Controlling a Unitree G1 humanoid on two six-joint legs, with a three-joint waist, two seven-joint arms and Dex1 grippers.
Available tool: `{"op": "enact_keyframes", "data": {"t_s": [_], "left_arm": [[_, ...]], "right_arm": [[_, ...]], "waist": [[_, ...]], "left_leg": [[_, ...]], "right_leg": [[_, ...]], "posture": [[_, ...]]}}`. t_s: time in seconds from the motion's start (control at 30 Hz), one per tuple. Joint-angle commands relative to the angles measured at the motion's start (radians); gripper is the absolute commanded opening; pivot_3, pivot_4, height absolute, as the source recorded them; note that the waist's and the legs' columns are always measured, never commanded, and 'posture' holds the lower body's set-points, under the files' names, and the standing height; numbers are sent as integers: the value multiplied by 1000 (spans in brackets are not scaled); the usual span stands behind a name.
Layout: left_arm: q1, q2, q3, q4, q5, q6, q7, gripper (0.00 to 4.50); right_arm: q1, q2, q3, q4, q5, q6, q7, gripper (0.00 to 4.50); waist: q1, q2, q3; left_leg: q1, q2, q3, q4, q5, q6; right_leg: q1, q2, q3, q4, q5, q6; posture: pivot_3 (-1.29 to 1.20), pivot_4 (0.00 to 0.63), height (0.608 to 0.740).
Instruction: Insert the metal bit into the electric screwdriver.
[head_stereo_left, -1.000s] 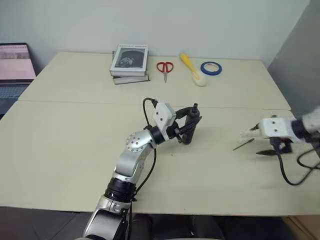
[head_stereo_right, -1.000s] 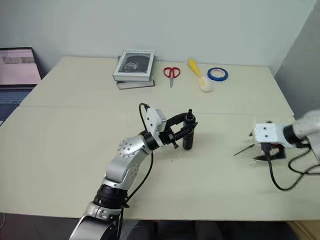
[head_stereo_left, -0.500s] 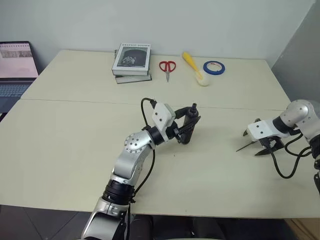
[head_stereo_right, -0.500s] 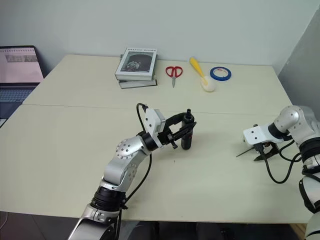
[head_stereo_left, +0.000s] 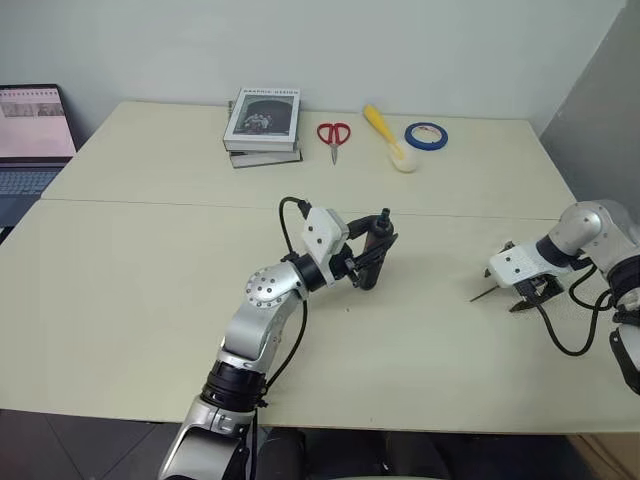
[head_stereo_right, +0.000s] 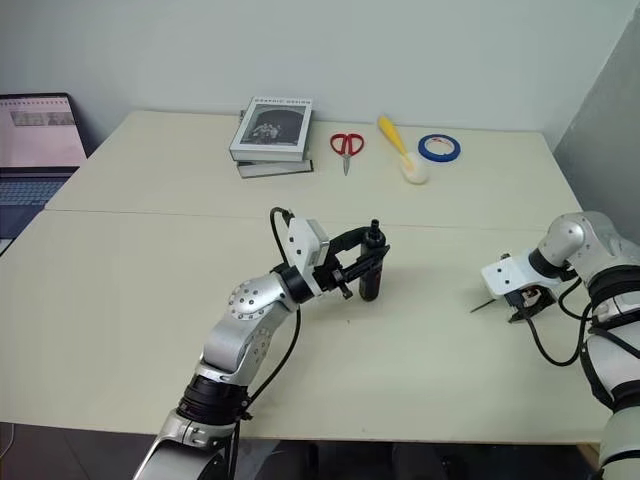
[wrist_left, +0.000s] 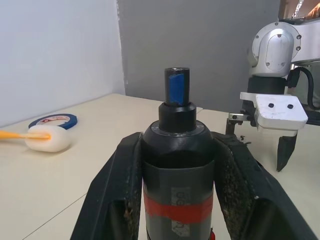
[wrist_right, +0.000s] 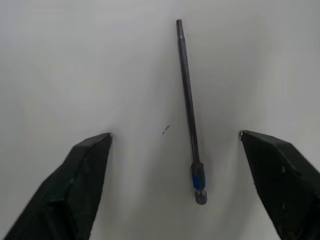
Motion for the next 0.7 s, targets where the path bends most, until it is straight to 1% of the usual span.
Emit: {"op": "enact_keyframes", "data": {"t_s": [0.03,0.13,0.27,0.37,0.4,0.47,0.5,0.7], "left_arm": [[-15,-9,-1,-61,-4,-15,8,1653],[-14,-8,-1,-61,-5,-16,10,1653],[-17,-8,-2,-59,-4,-17,12,1653],[-17,-4,-4,-51,1,-24,8,1653],[-17,-2,-4,-49,2,-28,5,1653],[-18,-1,-4,-45,4,-31,2,1653],[-18,-1,-4,-44,4,-32,1,1653],[-27,-4,0,-27,6,-36,1,1653]], "right_arm": [[-17,12,2,24,-20,-2,-22,3173],[-20,21,3,29,-34,-2,-32,2578],[-28,34,8,23,-55,10,-57,1532],[-29,35,10,16,-69,15,-55,867],[-30,34,12,14,-75,19,-58,530],[-31,29,17,12,-84,23,-63,135],[-31,24,17,9,-84,25,-61,10],[-27,-3,-2,-18,-52,27,1,0]], "waist": [[-1,0,0],[-3,0,0],[-14,0,0],[-27,0,0],[-28,0,0],[-30,0,0],[-31,0,0],[-30,1,0]], "left_leg": [[0,0,0,0,0,0],[2,0,0,1,0,0],[8,0,0,1,1,0],[14,0,0,0,1,1],[14,0,0,0,1,1],[15,0,0,0,1,1],[15,0,0,0,1,1],[14,0,0,0,1,1]], "right_leg": [[1,0,0,0,0,0],[3,0,0,0,1,1],[8,0,0,0,2,1],[14,0,0,0,-1,4],[14,1,1,0,-1,4],[14,1,1,0,-1,4],[14,1,1,0,-1,4],[14,1,1,0,0,4]], "posture": [[0,150,740],[0,150,740],[0,150,740],[0,150,740],[0,150,740],[0,150,740],[0,150,740],[0,150,740]]}}
